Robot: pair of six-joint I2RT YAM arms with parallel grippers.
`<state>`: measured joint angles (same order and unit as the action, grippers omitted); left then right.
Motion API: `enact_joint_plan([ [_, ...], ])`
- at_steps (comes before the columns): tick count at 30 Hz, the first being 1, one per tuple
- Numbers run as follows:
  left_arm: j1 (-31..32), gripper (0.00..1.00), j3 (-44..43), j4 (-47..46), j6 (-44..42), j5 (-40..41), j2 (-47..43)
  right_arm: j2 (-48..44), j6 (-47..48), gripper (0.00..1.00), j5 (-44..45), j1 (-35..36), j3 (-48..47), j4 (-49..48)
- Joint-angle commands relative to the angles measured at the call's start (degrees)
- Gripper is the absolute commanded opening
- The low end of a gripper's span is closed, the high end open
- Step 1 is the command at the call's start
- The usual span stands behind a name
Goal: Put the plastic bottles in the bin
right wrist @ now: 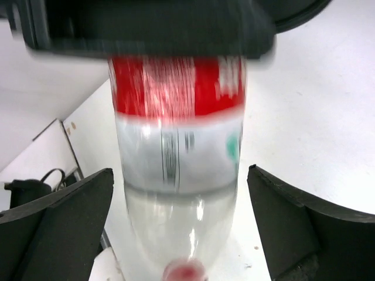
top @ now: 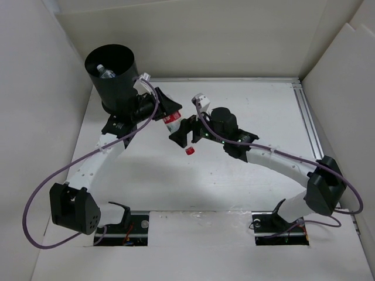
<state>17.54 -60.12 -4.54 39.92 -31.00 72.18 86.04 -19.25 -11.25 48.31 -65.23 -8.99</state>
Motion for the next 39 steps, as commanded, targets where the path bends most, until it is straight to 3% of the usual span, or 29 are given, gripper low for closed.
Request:
enact_joint_plan([
  [1, -0.2, 0.0, -9.8, 2.0, -0.8, 6.8, 1.8, -5.1, -0.5, 1.0, 3.2, -2.3, 1.9, -3.6],
  [8, -5.4, 0.0, -42.8, 19.0, -4.9, 25.3, 17.3, -10.0, -0.5, 1.0, 15.6, -6.5, 8.8, 8.5],
  [10, -7.9, 0.0, -55.0, 21.4, -4.1, 27.5, 24.1, -11.1, -0.5, 1.0, 15.6, -6.5, 11.3, 9.0],
  [14, -16.3, 0.0, -69.3, 23.0, 0.5, 29.5, 33.3, -12.5, 0.5, 1.0, 14.6, -6.5, 13.7, 9.8],
  [22, -26.8, 0.0, -68.4, 13.8, 5.0, 42.9, 36.5, -16.7, 1.2, 1.0, 17.7, -1.6, 15.7, 16.3],
  [30, -30.1, 0.02, -68.6, 9.4, 3.0, 45.8, 42.6, -19.8, 2.4, 1.0, 16.0, 0.8, 18.2, 18.0],
  [31, -30.1, 0.09, -70.0, 9.4, 3.0, 45.8, 44.5, -20.5, 2.9, 1.0, 15.5, 0.8, 18.2, 18.7],
  [32, -30.1, 0.34, -71.0, 10.0, 1.7, 46.3, 45.7, -20.5, 2.9, 1.0, 15.5, 0.8, 18.2, 18.7],
  [34, -30.1, 0.63, -73.6, 11.2, 1.1, 45.7, 48.1, -21.0, 2.9, 1.0, 15.5, 1.3, 18.2, 20.1],
  [37, -30.1, 1.0, -81.0, 14.0, 1.1, 42.5, 53.8, -22.8, 3.4, 1.0, 17.3, 2.0, 17.6, 23.2],
  [39, -30.1, 1.0, -83.1, 14.9, 1.7, 40.2, 55.3, -24.5, 3.4, 1.0, 19.6, 2.5, 16.2, 24.9],
])
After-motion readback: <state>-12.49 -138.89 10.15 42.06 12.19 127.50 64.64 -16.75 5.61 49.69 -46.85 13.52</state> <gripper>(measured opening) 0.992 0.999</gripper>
